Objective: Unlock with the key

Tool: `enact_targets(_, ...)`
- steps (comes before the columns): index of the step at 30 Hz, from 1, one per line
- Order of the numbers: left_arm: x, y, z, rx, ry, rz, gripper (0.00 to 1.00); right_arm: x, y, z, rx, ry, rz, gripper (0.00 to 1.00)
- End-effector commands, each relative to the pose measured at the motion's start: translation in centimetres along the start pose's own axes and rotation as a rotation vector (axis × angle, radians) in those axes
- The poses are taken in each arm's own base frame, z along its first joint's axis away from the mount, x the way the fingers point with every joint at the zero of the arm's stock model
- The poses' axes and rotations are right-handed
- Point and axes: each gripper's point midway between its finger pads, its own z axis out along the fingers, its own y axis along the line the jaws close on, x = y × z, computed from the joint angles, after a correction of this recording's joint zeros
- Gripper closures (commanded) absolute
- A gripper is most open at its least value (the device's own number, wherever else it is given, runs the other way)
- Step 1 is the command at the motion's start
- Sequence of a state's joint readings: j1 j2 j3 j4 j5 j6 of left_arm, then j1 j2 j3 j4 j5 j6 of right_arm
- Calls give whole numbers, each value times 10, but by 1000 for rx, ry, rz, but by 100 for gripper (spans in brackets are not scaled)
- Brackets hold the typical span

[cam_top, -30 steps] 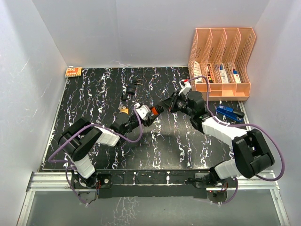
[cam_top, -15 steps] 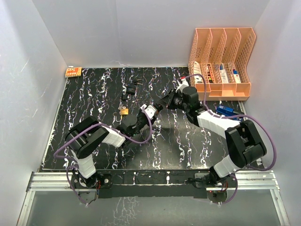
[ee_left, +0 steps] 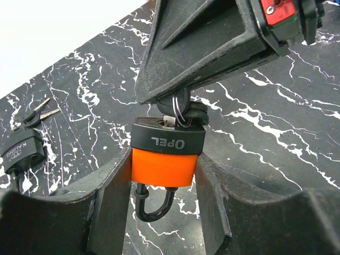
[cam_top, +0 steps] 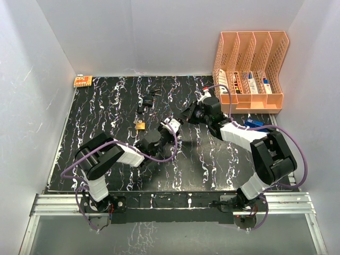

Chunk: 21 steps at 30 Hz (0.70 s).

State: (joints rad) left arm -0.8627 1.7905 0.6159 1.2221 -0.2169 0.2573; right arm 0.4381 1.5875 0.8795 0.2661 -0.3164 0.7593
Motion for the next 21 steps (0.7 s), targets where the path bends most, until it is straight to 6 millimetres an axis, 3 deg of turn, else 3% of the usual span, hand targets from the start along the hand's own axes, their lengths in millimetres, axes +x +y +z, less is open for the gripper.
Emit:
enact_targets(1,-124,26,2,-86,-330,-180,100,35,15,-7,-38,141,39,100)
enact_targets(9,-80,16,-11,-70,-171,-279,100,-38,31,-32,-97,-43,-12,67)
enact_targets(15,-48,16,-18,-99,-44,-300,100,-83,20,-60,-68,-168,-45,42)
enact_targets(18,-46,24,-15,-154,28,-330,100,-90,5,-76,23,-224,-95,31)
enact_targets(21,-52,33,-12,-223,73,-400,100,-83,-11,-90,103,-257,-135,22)
